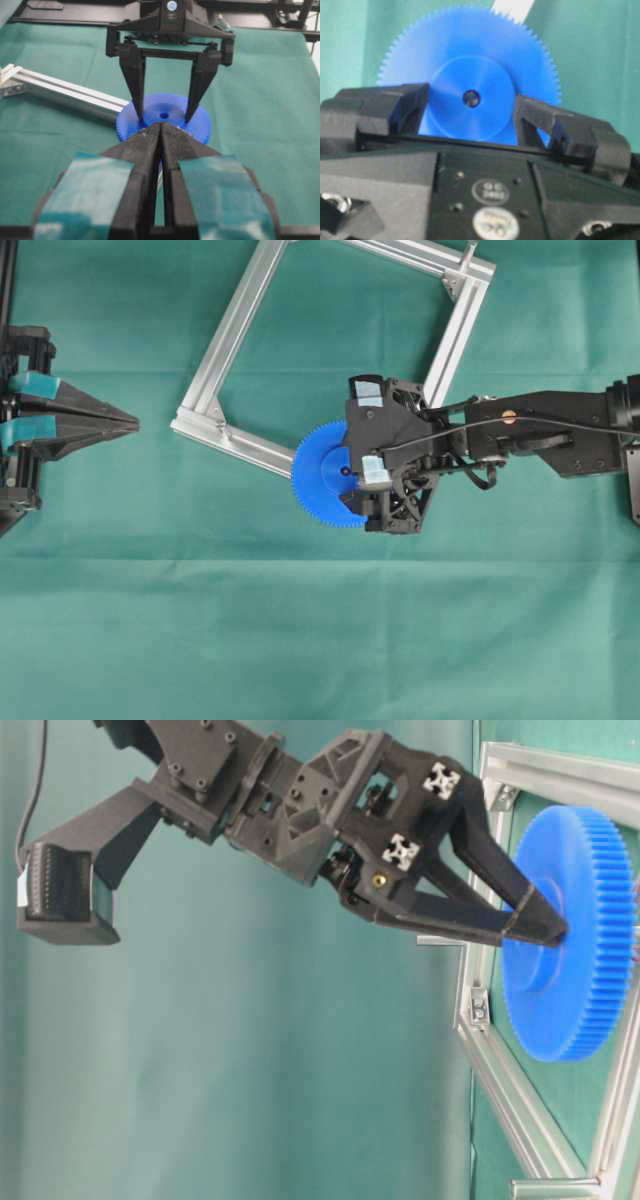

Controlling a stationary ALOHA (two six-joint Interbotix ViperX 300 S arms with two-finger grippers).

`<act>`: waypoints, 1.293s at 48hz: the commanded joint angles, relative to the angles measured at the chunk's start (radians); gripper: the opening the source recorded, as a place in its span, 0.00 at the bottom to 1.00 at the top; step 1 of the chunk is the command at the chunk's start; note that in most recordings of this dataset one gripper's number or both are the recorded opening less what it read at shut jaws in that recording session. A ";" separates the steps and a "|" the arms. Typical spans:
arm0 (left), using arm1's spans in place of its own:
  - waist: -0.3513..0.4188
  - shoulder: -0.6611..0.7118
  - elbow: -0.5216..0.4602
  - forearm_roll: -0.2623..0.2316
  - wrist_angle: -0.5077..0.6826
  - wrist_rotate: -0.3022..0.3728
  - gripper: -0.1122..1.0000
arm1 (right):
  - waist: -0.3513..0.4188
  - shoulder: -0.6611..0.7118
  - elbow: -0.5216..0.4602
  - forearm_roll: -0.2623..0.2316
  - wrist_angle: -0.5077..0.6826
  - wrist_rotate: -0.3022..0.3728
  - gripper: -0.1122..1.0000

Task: Find the location of the shaft and insert the gear.
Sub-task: 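Push the gear along the shaft with the right gripper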

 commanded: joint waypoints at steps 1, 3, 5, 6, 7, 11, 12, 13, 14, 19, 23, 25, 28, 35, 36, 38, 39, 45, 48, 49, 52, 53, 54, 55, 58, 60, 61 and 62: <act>0.000 0.006 -0.020 -0.002 -0.005 -0.002 0.14 | -0.014 -0.046 0.003 0.002 -0.018 0.002 0.74; 0.002 0.005 -0.020 0.000 -0.005 -0.002 0.14 | -0.014 -0.048 0.006 0.003 -0.020 0.002 0.74; 0.000 0.005 -0.020 0.000 -0.005 -0.002 0.14 | -0.014 -0.049 0.009 0.003 -0.020 0.002 0.74; 0.002 0.005 -0.020 0.000 -0.005 -0.002 0.14 | -0.014 -0.049 0.009 0.005 -0.020 0.002 0.74; 0.002 0.005 -0.020 -0.002 -0.005 -0.002 0.14 | -0.014 -0.049 0.011 0.003 -0.020 0.002 0.74; 0.002 0.003 -0.020 -0.002 -0.005 -0.002 0.14 | -0.014 -0.049 0.012 0.005 -0.021 0.002 0.74; 0.002 0.003 -0.020 -0.002 -0.005 -0.002 0.14 | -0.014 -0.049 0.012 0.005 -0.021 0.002 0.74; 0.002 0.003 -0.020 -0.002 -0.005 -0.002 0.14 | -0.014 -0.049 0.012 0.005 -0.023 0.002 0.74; 0.002 0.003 -0.020 0.000 -0.005 -0.002 0.14 | -0.014 -0.049 0.012 0.005 -0.023 0.002 0.74; 0.002 0.003 -0.020 0.000 -0.005 -0.002 0.14 | -0.014 -0.044 0.012 0.005 -0.026 0.002 0.74; 0.002 0.003 -0.020 -0.002 -0.005 -0.002 0.14 | -0.014 -0.037 0.012 0.005 -0.031 0.002 0.74; 0.002 0.003 -0.020 0.000 -0.005 -0.002 0.14 | -0.014 -0.034 0.012 0.005 -0.032 0.002 0.74; 0.002 0.003 -0.020 0.000 -0.005 -0.002 0.14 | -0.014 -0.028 0.014 0.005 -0.037 0.002 0.74; 0.002 0.003 -0.020 0.000 -0.005 -0.002 0.14 | -0.014 -0.015 0.012 0.005 -0.044 0.002 0.74; 0.002 0.003 -0.020 0.000 -0.003 -0.002 0.14 | -0.014 -0.012 0.014 0.005 -0.044 0.002 0.74; 0.000 0.003 -0.020 -0.002 -0.005 -0.002 0.14 | -0.014 -0.008 0.014 0.005 -0.044 0.002 0.74; 0.002 0.003 -0.020 -0.002 -0.005 -0.002 0.14 | -0.014 -0.006 0.012 0.005 -0.044 0.002 0.74; 0.000 0.003 -0.020 -0.002 -0.005 -0.002 0.14 | -0.014 0.005 0.014 0.005 -0.044 0.002 0.74; 0.000 0.003 -0.020 -0.002 -0.005 -0.002 0.14 | -0.014 0.009 0.014 0.005 -0.051 0.002 0.74; 0.002 0.003 -0.020 -0.002 -0.005 -0.002 0.14 | -0.014 0.009 0.012 0.005 -0.054 0.002 0.74; 0.002 0.005 -0.020 -0.002 -0.005 -0.002 0.14 | -0.014 0.014 0.014 0.005 -0.060 0.002 0.74; 0.002 0.003 -0.020 -0.002 -0.005 -0.002 0.14 | -0.014 0.015 0.014 0.005 -0.061 0.002 0.74; 0.002 0.005 -0.020 -0.002 -0.005 -0.002 0.14 | -0.014 0.017 0.014 0.005 -0.064 0.002 0.74; 0.002 0.003 -0.020 -0.002 -0.005 -0.002 0.14 | -0.014 0.020 0.015 0.005 -0.067 0.002 0.74; 0.002 0.003 -0.020 -0.002 -0.005 -0.002 0.14 | -0.014 0.029 0.014 0.005 -0.074 0.002 0.74; 0.002 0.003 -0.020 -0.002 -0.005 -0.002 0.14 | -0.014 0.035 0.014 0.005 -0.078 0.002 0.74; 0.002 0.003 -0.020 -0.002 -0.005 -0.002 0.14 | -0.014 0.038 0.014 0.005 -0.078 0.002 0.74; 0.002 0.005 -0.020 0.000 -0.005 -0.002 0.14 | -0.014 0.040 0.014 0.005 -0.080 0.002 0.74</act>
